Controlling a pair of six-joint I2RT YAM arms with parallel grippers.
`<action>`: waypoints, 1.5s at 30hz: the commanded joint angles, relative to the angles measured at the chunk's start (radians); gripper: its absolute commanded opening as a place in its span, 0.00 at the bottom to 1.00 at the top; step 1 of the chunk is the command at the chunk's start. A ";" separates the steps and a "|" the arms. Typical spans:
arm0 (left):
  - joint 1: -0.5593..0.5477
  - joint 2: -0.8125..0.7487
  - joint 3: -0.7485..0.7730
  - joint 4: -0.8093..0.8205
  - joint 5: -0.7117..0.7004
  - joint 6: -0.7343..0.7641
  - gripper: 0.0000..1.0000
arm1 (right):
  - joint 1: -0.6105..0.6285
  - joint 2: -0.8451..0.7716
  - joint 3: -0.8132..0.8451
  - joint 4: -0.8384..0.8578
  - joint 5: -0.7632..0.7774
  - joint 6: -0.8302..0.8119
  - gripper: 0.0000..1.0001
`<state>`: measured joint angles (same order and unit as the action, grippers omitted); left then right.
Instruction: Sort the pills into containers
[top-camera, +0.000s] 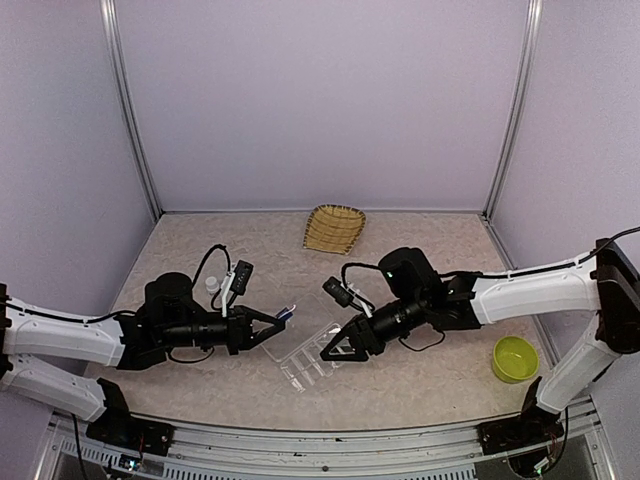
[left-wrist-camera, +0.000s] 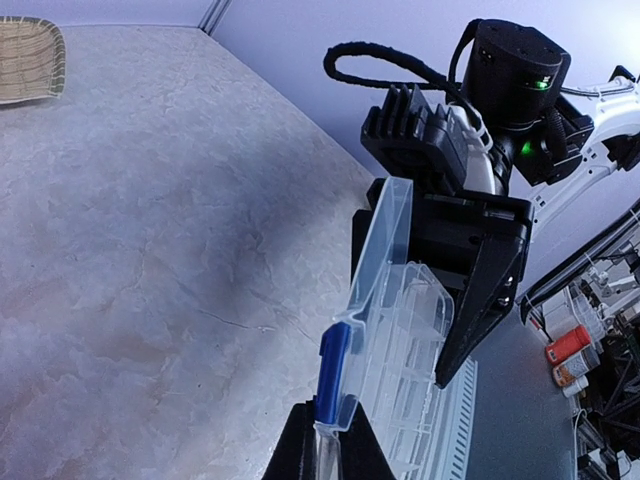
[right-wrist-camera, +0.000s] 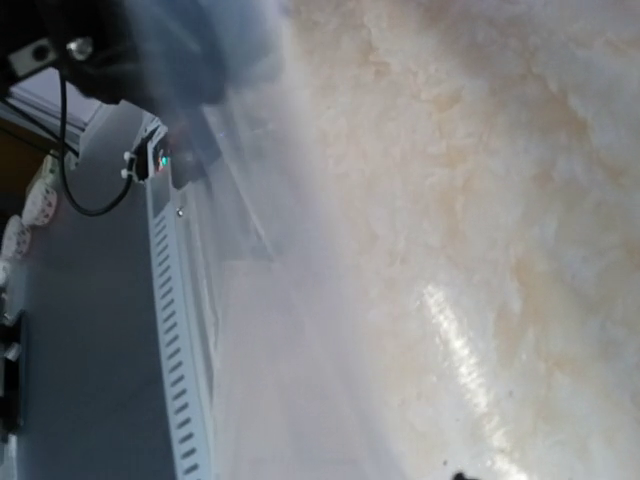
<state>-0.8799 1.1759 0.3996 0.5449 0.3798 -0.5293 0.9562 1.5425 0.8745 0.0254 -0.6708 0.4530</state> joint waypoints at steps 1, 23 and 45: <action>-0.008 -0.005 0.019 0.009 -0.022 0.025 0.05 | -0.007 0.017 0.018 0.036 -0.027 0.039 0.47; 0.018 0.025 0.027 -0.035 -0.141 -0.022 0.66 | -0.008 -0.015 -0.015 0.047 -0.062 -0.034 0.16; -0.007 0.272 0.140 -0.061 -0.021 -0.029 0.68 | 0.009 -0.044 -0.016 0.060 -0.125 -0.091 0.14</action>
<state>-0.8616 1.3983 0.4942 0.5011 0.2897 -0.5850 0.9546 1.5291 0.8551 0.0509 -0.7643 0.4000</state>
